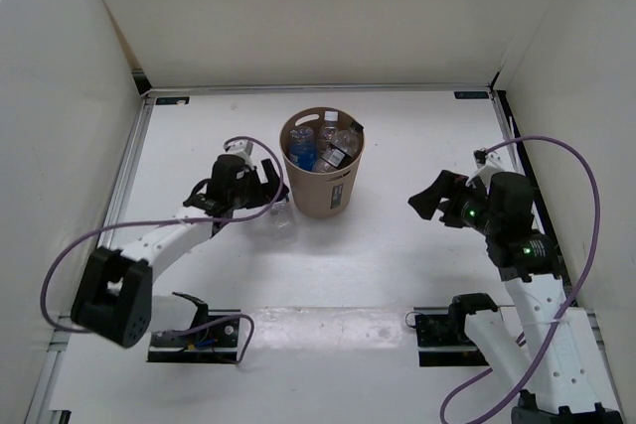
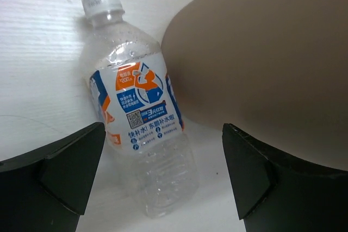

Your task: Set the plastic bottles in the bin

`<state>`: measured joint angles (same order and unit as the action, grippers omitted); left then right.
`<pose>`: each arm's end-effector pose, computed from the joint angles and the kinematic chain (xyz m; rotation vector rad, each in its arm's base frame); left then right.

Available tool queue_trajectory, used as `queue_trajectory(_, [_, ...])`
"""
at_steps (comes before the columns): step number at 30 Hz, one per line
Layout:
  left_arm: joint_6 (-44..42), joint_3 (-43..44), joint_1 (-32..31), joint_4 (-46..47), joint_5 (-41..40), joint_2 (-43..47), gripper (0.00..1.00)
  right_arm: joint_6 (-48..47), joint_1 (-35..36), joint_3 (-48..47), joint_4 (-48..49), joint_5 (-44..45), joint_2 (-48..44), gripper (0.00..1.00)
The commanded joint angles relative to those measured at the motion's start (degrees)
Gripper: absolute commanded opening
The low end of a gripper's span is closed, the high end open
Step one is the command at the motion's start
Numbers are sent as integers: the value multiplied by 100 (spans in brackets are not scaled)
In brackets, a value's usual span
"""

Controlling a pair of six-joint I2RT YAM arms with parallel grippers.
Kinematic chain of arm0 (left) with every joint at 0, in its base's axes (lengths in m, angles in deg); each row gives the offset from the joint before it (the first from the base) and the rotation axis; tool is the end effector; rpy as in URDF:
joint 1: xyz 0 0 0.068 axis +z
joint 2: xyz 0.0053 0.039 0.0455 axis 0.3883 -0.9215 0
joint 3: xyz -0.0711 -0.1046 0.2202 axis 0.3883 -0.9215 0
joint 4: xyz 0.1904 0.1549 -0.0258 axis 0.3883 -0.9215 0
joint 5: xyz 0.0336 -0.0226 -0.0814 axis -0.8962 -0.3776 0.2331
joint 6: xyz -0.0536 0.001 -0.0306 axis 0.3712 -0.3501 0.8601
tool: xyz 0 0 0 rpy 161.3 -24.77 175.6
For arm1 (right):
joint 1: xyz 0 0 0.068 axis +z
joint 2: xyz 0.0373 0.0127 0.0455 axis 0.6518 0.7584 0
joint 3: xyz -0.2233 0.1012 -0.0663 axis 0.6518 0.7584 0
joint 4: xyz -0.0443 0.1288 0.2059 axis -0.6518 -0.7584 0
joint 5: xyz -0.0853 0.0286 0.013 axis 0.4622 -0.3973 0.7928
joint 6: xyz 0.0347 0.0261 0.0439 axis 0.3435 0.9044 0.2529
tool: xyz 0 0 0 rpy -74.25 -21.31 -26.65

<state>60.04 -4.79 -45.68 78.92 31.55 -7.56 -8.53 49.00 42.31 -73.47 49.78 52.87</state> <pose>0.2428 -0.1055 0.1978 -0.1454 2.2754 -0.5902 0.1441 0.0338 0.3071 0.1137 2.0658 0.6346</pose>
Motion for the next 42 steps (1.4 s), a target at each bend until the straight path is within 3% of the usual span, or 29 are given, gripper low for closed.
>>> queue_trajectory(1, [-11, 308, 94, 320, 690, -663, 100, -54, -111, 51, 101, -161, 5, 90])
queue_trajectory(11, [-37, 713, 103, 285, 559, -1622, 98, -160, -419, 104, 136, -407, 67, 90])
queue_trajectory(17, [-63, 828, 252, 206, 1181, -1651, 69, -159, -445, 7, 189, -442, 216, 90])
queue_trajectory(22, [-344, 977, 323, -645, 746, -746, 59, -116, -506, -37, 171, -495, 234, 90])
queue_trajectory(28, [-669, 1468, 341, -1858, 59, 940, 58, -63, -506, 86, 250, -565, 146, 90])
queue_trajectory(31, [-749, 1943, 323, -2299, -152, 1319, 58, -37, -507, 112, 268, -600, 163, 90])
queue_trajectory(38, [-1012, 3787, -115, -2519, -715, 866, 58, 25, -454, 77, 320, -671, 146, 90])
queue_trajectory(41, [-1371, 4158, -484, -1949, -1101, 471, 58, 16, -454, 77, 268, -618, 67, 90])
queue_trajectory(42, [-1442, 4229, -842, -1852, -1633, 373, 58, 16, -471, 69, 268, -618, 41, 90])
